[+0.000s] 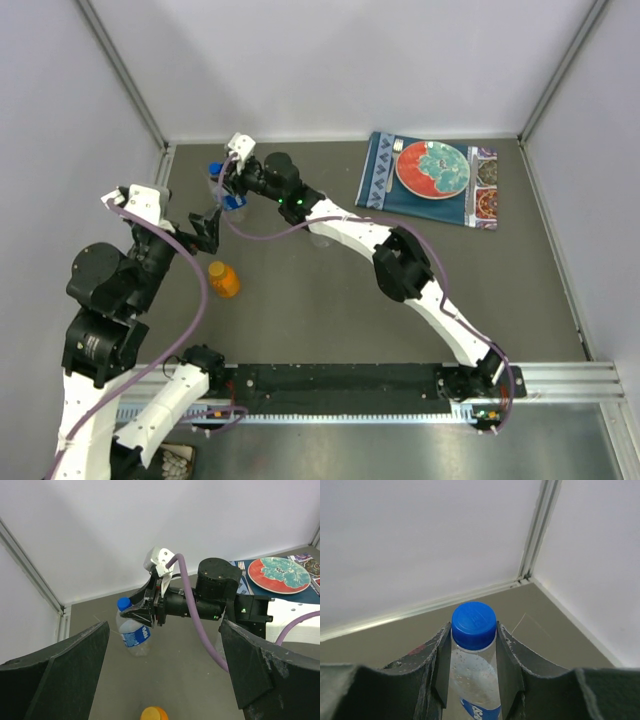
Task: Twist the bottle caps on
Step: Place the plastic bottle at the center of the board.
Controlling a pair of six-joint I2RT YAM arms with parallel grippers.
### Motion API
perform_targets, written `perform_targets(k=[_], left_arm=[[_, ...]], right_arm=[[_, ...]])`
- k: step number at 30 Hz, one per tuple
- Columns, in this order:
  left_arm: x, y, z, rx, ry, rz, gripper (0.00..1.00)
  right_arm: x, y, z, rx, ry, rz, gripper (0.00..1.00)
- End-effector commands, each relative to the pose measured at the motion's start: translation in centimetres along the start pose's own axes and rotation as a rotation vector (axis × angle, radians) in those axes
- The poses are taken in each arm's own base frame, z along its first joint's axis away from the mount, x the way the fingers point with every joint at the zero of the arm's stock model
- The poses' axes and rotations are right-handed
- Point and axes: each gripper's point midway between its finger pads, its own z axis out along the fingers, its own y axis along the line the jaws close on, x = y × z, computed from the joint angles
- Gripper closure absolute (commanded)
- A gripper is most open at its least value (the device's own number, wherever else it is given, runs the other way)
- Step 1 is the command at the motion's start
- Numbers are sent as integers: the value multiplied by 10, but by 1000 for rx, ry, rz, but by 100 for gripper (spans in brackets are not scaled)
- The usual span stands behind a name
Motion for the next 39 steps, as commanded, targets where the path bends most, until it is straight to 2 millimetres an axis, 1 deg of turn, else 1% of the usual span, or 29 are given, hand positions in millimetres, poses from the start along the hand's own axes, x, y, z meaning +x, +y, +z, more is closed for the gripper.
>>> perform_targets(k=[1,11,13,15,19,21,26,27,29,33,35,37,39], left_arm=[[-4,2,4,-14,-15,-15,1],[1,1,6,-11,3,-20,1],[2,1,7,-12,4,-20,1],[2,2,6,-18,2,-19,1],[3,3,6,-25,2,-20,1],[3,3,6,-24,4,-18,1],[2,3,6,-25,1,-25,1],[4,2,6,-21,5,-27,1],[4,2,6,-20,5,-30,1],[6,0,6,-13,12,-42,1],[6,-1,6,-8,15,-48,1],[7,-2,6,-5,16,-52,1],[8,-2,7,-2,17,-58,1]], right_arm=[[-12,4,-2,5,12,34,90],[9,6,-7,10,96,75,86],[12,6,-8,11,99,79,78],[11,6,-8,11,100,85,64],[13,6,-9,15,105,94,48],[13,4,-9,21,105,97,41],[12,3,-9,13,102,96,38],[12,2,-9,15,102,98,34],[8,2,-8,12,94,94,29],[4,-2,-7,17,84,88,27],[-1,-3,-7,17,72,84,25],[-3,-7,-6,19,64,81,22],[-4,-9,-6,22,59,74,17]])
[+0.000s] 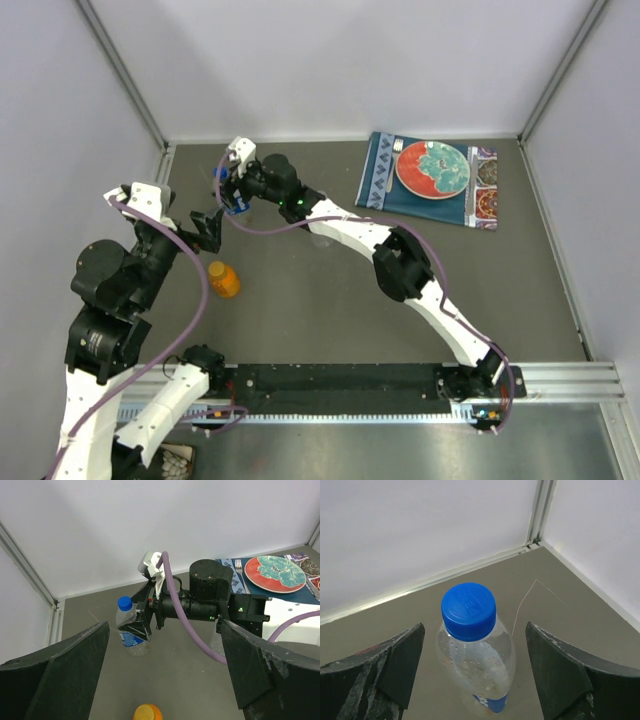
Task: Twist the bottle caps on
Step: Place the plastic bottle at the center of the board.
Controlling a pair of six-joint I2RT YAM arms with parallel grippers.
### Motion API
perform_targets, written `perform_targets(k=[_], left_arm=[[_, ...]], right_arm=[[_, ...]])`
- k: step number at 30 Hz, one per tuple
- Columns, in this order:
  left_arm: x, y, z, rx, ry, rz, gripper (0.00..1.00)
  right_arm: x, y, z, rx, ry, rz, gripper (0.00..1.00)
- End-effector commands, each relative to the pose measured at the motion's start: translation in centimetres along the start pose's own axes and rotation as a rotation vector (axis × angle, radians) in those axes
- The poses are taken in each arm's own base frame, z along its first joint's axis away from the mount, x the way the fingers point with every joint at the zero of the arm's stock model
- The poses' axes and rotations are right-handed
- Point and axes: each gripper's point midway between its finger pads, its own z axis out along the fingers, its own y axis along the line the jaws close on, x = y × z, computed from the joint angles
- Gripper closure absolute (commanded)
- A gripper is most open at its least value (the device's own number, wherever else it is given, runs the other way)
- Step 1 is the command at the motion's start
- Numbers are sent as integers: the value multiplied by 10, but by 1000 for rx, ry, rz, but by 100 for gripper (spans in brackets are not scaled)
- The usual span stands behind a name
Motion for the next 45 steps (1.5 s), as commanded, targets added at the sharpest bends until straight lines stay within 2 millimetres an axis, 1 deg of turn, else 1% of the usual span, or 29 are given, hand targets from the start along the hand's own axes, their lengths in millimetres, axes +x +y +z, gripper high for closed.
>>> perform_targets(k=[1,2,4,5,7,8,13,14,16,17,19,20,22,27,33,37,39,41,44,45], left_arm=[[1,-1,3,2,0,-25,1],[2,-2,4,5,2,-25,1],[2,-2,4,7,3,-28,1],[3,-2,5,4,6,-28,1],[5,-2,6,7,11,-31,1],[5,-2,6,9,11,-29,1],[5,-2,6,6,11,-30,1],[4,-1,5,4,8,-30,1],[2,-1,4,2,3,-32,1],[1,-1,5,2,3,-32,1],[0,-1,4,2,0,-32,1],[1,0,4,1,2,-32,1],[0,-1,4,5,-2,-34,1],[-1,-1,4,7,-3,-40,1],[-4,-2,3,11,-11,-43,1],[-5,-2,2,10,-12,-41,1],[-4,-2,2,10,-11,-41,1],[-3,-1,3,10,-8,-41,1],[-1,-4,4,22,-4,-41,1],[1,-4,5,25,2,-37,1]], right_arm=[[-47,-7,-3,3,-94,-29,16],[-47,-6,-2,1,-94,-29,16],[-52,-9,-3,1,-105,-32,11],[-51,-9,-3,0,-103,-32,10],[-56,-11,-4,1,-108,-35,2],[-58,-11,-5,1,-109,-36,1],[-69,-11,-10,-7,-118,-39,1],[-77,-9,-12,-12,-125,-44,1],[-81,-7,-14,-22,-125,-45,1],[-91,-5,-18,-28,-139,-50,1],[-95,-3,-22,-34,-137,-52,1],[-105,-2,-26,-34,-149,-57,1],[-106,-1,-28,-37,-142,-58,1],[-121,1,-38,-38,-141,-65,1],[-121,-2,-42,-24,-130,-69,1],[-107,-6,-39,-30,-105,-44,1],[-97,-7,-38,-31,-85,-28,1],[-93,-8,-38,-27,-76,-22,1],[-103,-13,-41,-12,-88,-17,1],[-117,-14,-46,-6,-105,-22,1]])
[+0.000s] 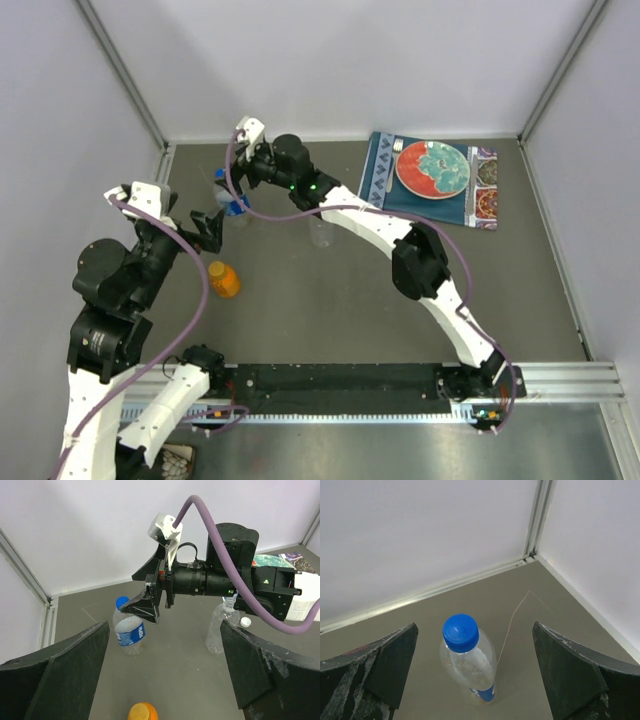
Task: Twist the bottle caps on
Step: Place the plastic bottle at the center of the board.
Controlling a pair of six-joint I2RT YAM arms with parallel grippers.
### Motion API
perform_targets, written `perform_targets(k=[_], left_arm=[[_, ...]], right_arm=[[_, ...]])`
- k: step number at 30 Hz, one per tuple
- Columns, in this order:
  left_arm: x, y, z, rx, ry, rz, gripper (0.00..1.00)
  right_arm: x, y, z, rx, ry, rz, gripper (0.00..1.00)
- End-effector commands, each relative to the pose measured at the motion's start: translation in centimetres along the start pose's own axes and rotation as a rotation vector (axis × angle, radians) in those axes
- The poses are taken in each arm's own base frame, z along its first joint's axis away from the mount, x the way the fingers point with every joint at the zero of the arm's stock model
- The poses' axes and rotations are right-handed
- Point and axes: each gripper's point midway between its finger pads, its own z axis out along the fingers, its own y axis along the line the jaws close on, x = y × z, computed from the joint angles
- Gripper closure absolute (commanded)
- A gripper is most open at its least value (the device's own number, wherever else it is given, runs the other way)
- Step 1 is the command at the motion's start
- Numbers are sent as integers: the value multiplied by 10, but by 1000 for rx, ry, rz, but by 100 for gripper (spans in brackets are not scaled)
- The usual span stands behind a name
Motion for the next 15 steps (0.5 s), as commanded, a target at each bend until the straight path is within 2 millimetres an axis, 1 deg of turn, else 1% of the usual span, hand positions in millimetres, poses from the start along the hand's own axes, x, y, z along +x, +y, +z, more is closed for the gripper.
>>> perform_targets(k=[1,2,3,4,5,6,7,8,9,10,11,12,13,14,15], left_arm=[[1,-4,5,20,3,-6,1],[5,-10,6,58,14,13,1],[9,-12,8,72,24,20,1],[17,-14,10,89,44,35,1],[24,-17,13,113,67,53,1],[29,-19,16,120,85,57,1],[34,-23,18,148,101,66,1],[40,-31,21,199,125,85,1],[47,-34,22,225,150,89,1],[52,-38,23,250,170,91,1],[60,-43,29,287,201,107,1],[65,-56,28,369,219,106,1],[66,-62,30,406,225,108,1],[75,-70,38,456,258,104,1],[72,-83,39,539,256,97,2]], right_arm=[[-65,-10,-18,32,-95,17,1],[-77,-14,-24,47,-113,26,1],[-112,-14,-39,61,-166,17,1],[-126,-22,-48,98,-192,21,1],[-144,-25,-59,110,-220,44,1],[-154,-38,-70,133,-233,53,1],[-192,-40,-94,148,-290,50,1],[-207,-42,-107,156,-312,57,1],[-209,-53,-119,181,-312,58,1],[-244,-54,-146,207,-369,44,1],[-251,-58,-157,223,-378,48,1],[-252,-62,-169,240,-374,56,1],[-275,-71,-198,285,-409,48,1],[-281,-75,-214,310,-414,56,1],[-266,-82,-222,338,-385,77,1]])
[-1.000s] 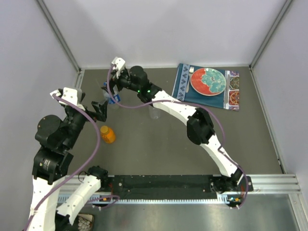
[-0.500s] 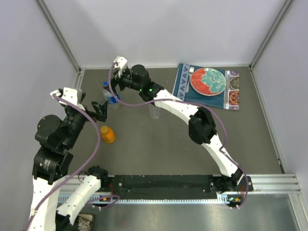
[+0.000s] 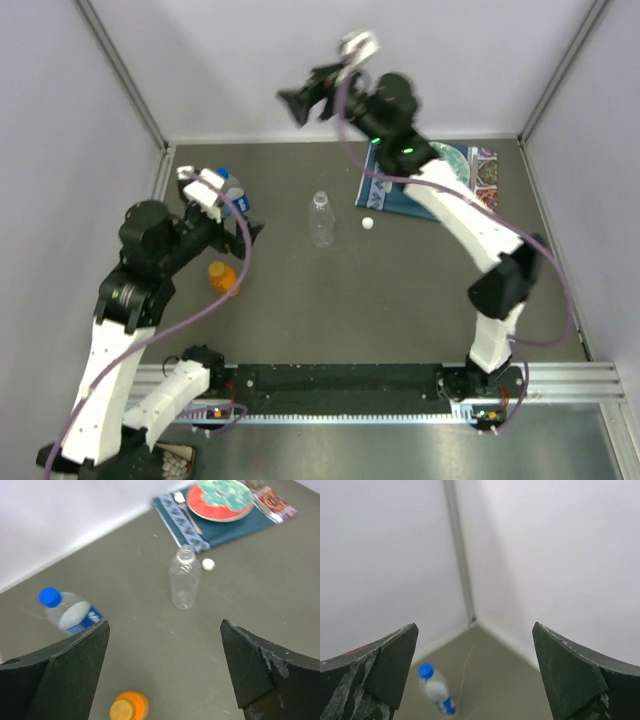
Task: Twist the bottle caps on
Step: Pick up the bottle cap from the center of the board.
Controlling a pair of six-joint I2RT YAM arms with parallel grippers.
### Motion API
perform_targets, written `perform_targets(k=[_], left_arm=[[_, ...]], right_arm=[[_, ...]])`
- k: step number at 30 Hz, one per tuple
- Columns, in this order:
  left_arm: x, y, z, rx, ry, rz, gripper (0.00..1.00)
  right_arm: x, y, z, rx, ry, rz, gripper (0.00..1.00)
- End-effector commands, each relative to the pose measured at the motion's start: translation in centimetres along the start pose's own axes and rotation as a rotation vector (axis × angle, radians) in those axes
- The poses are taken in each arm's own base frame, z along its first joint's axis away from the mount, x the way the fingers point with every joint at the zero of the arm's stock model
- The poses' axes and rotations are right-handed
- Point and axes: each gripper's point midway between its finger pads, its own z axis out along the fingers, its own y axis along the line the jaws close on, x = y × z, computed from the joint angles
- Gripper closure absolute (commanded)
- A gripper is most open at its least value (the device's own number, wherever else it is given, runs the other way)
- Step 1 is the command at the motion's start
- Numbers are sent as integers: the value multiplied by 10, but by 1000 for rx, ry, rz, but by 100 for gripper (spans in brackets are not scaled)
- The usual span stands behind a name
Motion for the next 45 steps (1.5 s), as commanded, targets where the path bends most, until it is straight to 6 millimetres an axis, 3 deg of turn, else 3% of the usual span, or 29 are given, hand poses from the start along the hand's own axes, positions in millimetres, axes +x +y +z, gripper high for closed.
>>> perform_targets(k=[1,2,4,5,6,8,9,10,11,12,13,14,15,16,18,19,21,22,24,26,27,28,30,31,34,35,37,42,45], left_arm=[[5,-42,26,295,45,40,2],[12,-55,42,356,85,43,2],[6,-66,58,385,66,97,2],[13,-84,69,438,85,139,2],[7,-89,74,447,81,165,2],[21,-106,95,479,163,213,2],[8,-111,99,484,153,238,2],[7,-121,107,491,168,299,2],[27,-129,122,511,260,323,2],[10,-135,128,521,239,351,2],[26,-150,146,566,291,395,2],[30,-155,152,581,319,419,2],[17,-160,161,580,291,444,2],[35,-172,180,608,332,475,2],[33,-184,200,621,320,487,6],[54,-194,217,640,368,485,8],[58,-203,237,633,359,491,9],[75,-208,251,631,385,498,9],[82,-209,270,588,387,509,12],[108,-210,292,561,439,523,17],[103,-207,302,524,430,518,20],[121,-204,315,496,467,531,22],[123,-203,328,473,463,534,28],[138,-202,336,461,490,536,38],[144,-199,350,430,496,502,64],[145,-197,353,421,491,493,67],[156,-179,359,359,527,474,67],[177,-163,361,323,589,424,62],[190,-143,369,224,623,394,63]], right_arm=[[-98,-39,-70,137,-170,15,1],[-102,-40,-93,157,-167,34,1],[-105,-58,-121,217,-168,38,3],[-101,-59,-142,242,-157,36,4],[-101,-60,-153,258,-156,31,4],[-86,-72,-174,320,-118,16,4],[-97,-67,-192,334,-135,8,4],[-97,-71,-202,366,-136,4,4],[-90,-77,-211,394,-122,5,4],[-97,-77,-226,423,-134,4,4],[-99,-77,-234,441,-139,8,4],[-92,-81,-242,478,-127,12,5],[-94,-85,-250,512,-134,7,5],[-103,-87,-269,576,-160,2,6],[-99,-96,-289,655,-155,-9,9],[-104,-99,-308,724,-174,-13,10],[-103,-112,-335,859,-172,-28,11],[-103,-116,-345,898,-171,-36,11],[-107,-119,-371,982,-177,-54,11],[-114,-125,-395,1057,-199,-53,15],[-115,-127,-402,1076,-211,-47,16],[-117,-131,-410,1105,-233,-31,16],[-114,-132,-415,1108,-246,-8,16],[-112,-134,-416,1114,-249,1,16],[-100,-143,-416,1119,-244,41,16],[-92,-148,-418,1132,-232,52,17],[-82,-150,-413,1105,-213,76,17],[-62,-157,-403,1078,-184,119,17],[-54,-158,-394,1040,-181,143,17]])
